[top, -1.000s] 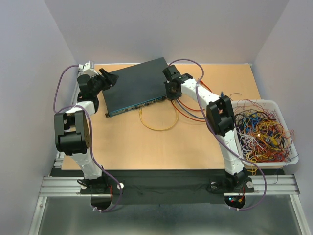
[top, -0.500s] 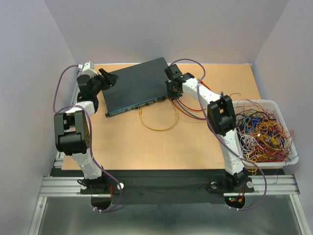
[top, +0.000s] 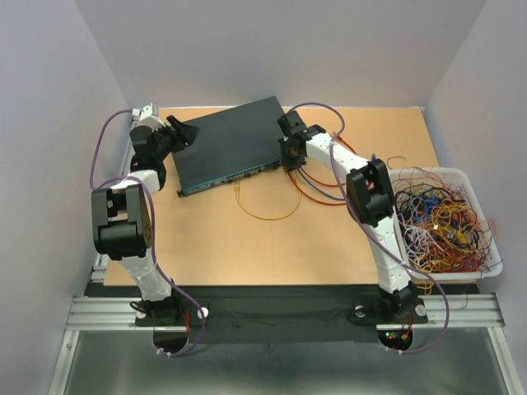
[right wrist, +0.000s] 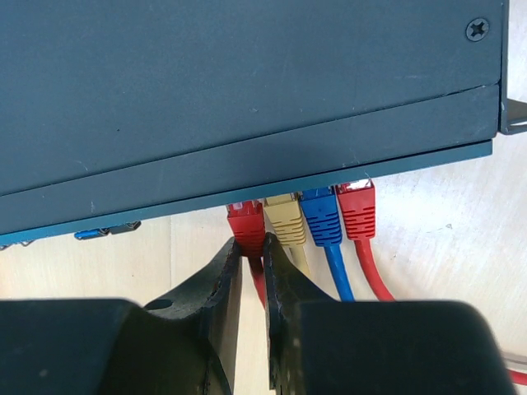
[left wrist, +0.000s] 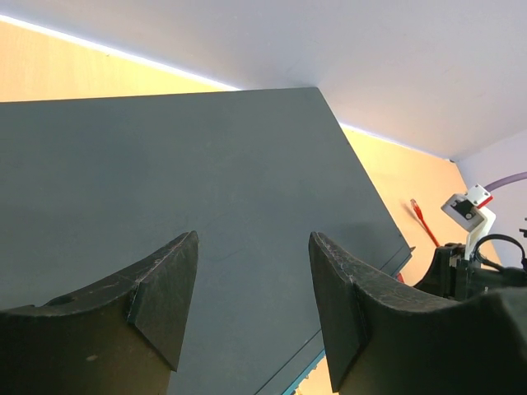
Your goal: Insert the plug into the switch port
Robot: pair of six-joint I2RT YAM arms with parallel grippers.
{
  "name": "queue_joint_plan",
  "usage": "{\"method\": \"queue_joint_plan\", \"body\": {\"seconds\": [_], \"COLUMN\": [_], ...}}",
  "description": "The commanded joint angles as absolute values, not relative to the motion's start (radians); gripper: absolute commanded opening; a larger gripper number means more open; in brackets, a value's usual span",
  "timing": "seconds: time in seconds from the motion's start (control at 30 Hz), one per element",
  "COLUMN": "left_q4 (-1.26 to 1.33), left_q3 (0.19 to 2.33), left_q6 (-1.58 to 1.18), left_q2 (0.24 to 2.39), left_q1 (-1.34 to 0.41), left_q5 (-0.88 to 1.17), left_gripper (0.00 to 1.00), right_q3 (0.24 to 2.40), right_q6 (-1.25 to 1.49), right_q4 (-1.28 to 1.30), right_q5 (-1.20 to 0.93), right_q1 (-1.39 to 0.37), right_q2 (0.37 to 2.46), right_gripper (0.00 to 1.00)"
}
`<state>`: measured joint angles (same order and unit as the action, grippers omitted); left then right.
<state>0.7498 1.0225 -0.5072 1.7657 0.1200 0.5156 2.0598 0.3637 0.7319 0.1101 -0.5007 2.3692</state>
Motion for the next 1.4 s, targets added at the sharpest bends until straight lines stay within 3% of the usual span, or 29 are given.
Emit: {"method": "queue_joint_plan", "body": {"seconds": [0.0, 0.3, 0.7, 0.93, 0.97, 1.1, 1.17, 1.37], "left_q4": [0.808, 0.811, 0.81, 0.811, 0.81, 0.81, 0.81, 0.766], "left_q3": [1.023, 1.023, 1.025, 1.023, 1.022, 1.019, 1.017, 1.026], "left_q6": [-0.511, -0.511, -0.512, -0.512, -0.511, -0.512, -0.509, -0.479], "left_q2": [1.759, 1.761, 1.761, 1.759, 1.759, 1.755, 1.747, 1.721], "left_q1": [0.129, 0.129, 0.129, 0.13, 0.13, 0.13, 0.13, 0.13], "left_q5": [0.535, 0.537, 0.538, 0.538, 0.54, 0.541, 0.538, 0.515], "left_gripper": [0.67, 0.67, 0.66, 0.66, 0.67, 0.67, 0.67, 0.67], "right_q3": [2.083, 2.143, 2.387, 2.381, 2.366, 2.29, 2.225, 2.01], "right_q6": [0.382, 0.377, 0.387, 0.399, 0.397, 0.391, 0.387, 0.394], "right_q4": [0.549, 0.545, 0.545, 0.543, 0.542, 0.531, 0.517, 0.473], "right_q5": [0.183, 0.221, 0.258, 0.239, 0.23, 0.216, 0.196, 0.155], "right_q1": [-0.454, -0.439, -0.41, -0.4, -0.399, -0.4, -0.402, -0.41], "right_q2": [2.381, 2.365, 2.437, 2.465, 2.454, 2.401, 2.358, 2.206], "right_gripper": [0.0, 0.0, 0.0, 0.01, 0.02, 0.31, 0.4, 0.46]}}
